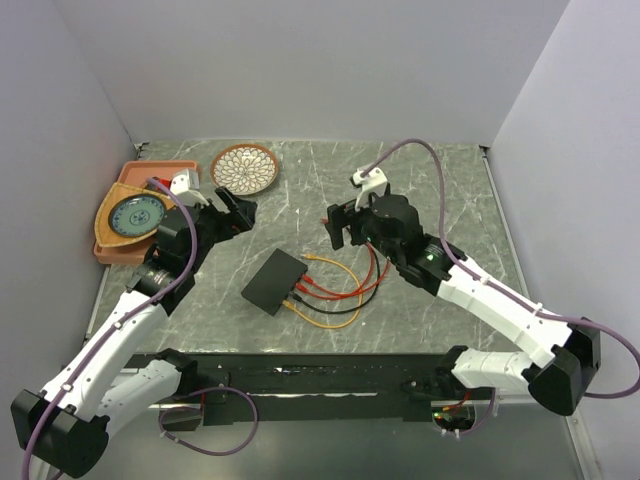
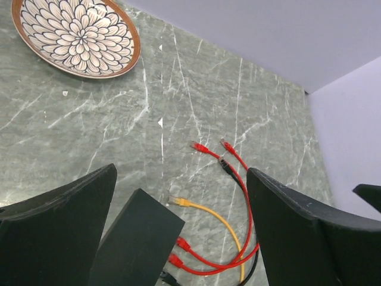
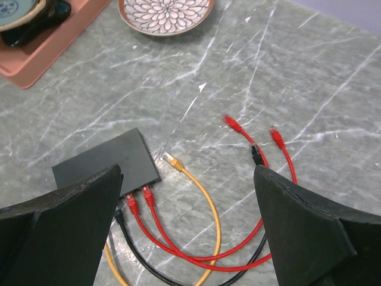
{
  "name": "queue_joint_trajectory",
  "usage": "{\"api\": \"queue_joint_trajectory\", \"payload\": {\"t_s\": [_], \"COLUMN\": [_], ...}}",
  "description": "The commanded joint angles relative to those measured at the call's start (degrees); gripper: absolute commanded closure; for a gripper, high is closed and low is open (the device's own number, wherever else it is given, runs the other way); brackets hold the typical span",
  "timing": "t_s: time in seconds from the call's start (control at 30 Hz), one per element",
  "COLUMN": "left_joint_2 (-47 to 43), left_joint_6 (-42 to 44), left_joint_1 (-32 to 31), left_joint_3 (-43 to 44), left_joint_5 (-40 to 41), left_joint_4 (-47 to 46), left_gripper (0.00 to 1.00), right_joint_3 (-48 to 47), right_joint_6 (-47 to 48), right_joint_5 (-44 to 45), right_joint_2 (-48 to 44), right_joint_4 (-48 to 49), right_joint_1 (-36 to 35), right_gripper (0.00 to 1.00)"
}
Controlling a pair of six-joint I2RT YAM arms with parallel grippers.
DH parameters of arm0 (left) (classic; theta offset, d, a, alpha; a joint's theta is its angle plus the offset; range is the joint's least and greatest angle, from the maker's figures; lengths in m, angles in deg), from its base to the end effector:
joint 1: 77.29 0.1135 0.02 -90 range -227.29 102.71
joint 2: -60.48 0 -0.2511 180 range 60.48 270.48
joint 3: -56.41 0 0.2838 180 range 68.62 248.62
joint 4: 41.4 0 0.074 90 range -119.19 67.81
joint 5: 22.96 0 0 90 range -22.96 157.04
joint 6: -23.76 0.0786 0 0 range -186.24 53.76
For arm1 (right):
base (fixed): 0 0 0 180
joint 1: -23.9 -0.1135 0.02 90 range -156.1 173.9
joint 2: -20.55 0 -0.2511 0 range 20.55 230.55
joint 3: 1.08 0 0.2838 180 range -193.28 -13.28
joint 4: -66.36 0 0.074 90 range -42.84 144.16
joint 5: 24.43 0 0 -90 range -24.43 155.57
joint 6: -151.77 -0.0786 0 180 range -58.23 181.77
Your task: Insert the plug into the switch port
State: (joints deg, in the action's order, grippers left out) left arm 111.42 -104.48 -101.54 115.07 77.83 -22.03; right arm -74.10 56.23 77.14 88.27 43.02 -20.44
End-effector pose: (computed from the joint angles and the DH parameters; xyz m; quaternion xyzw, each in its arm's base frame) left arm 0.2715 -0.1061 0.3161 -0.1529 0.7588 -0.2639 0.5755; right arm 0.2620 0.2340 0.3253 -0.2116 0.7791 0.1725 0.5644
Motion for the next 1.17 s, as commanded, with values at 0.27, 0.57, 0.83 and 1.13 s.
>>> {"api": "queue_joint_trajectory", "payload": {"t_s": [0.27,0.57,0.83,1.13], "left_joint_2": [-0.4,-1.02,-2.42,-8.66], "left_joint_6": [5.1,5.37,6.33,11.87], "left_joint_1": [-0.1,-0.1,-0.1,-0.1], "left_joint_3": [-2.33,-4.45,-3.56,-7.52], "left_joint_5": [-4.28,-2.53,0.29,3.97], "left_joint_4": [-1.53,-3.47,-1.71,-6.72], "left_gripper": [0.04,0.04,0.04,0.04], "right_joint_3": [9.04,11.51,12.74,15.9], "right_joint_6": [-3.77,-1.41,3.33,5.65], "right_joint_5": [2.4,0.03,-5.59,-2.55], "right_joint_2": [-9.45,-14.63,-17.54,-17.8], "right_joint_4": [-2.4,-3.63,1.55,8.75], "right_joint_1": [0.57,0.57,0.57,0.39], "right_gripper": [0.01,0.01,0.01,0.01]}}
